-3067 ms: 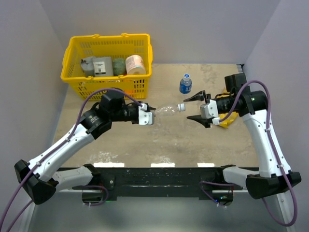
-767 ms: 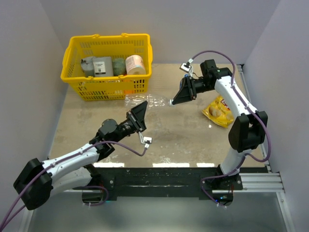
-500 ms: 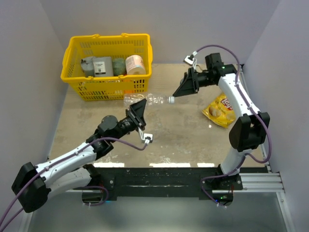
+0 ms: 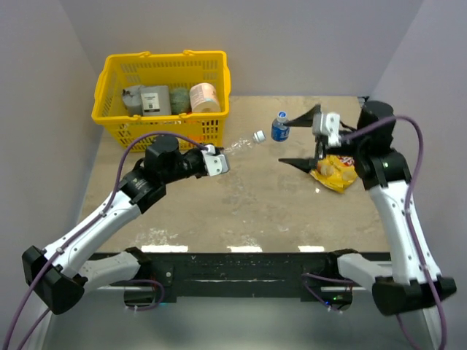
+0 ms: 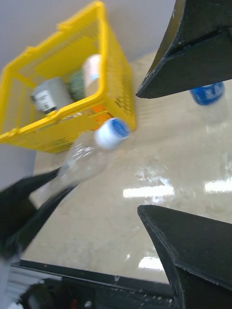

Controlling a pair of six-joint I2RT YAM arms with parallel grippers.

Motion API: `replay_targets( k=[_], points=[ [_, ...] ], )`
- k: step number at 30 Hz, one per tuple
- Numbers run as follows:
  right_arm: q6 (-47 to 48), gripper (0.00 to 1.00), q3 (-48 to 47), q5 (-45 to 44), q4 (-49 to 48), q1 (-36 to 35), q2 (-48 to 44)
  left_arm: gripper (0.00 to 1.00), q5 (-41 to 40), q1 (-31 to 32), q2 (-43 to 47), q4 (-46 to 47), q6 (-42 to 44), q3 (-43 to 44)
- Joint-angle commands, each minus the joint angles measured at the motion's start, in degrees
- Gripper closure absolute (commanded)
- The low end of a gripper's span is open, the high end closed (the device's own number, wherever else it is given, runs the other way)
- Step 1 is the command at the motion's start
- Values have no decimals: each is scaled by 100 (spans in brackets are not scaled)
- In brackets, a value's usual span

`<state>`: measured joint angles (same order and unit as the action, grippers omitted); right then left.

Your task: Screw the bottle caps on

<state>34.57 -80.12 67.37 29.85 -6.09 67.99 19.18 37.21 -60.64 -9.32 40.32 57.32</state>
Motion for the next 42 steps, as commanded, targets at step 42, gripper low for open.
replay_targets(
  k=[42],
  points=[
    [5429, 48, -452, -1174, 2860, -1272, 531, 100, 1378, 14, -369, -861, 310, 684]
  ],
)
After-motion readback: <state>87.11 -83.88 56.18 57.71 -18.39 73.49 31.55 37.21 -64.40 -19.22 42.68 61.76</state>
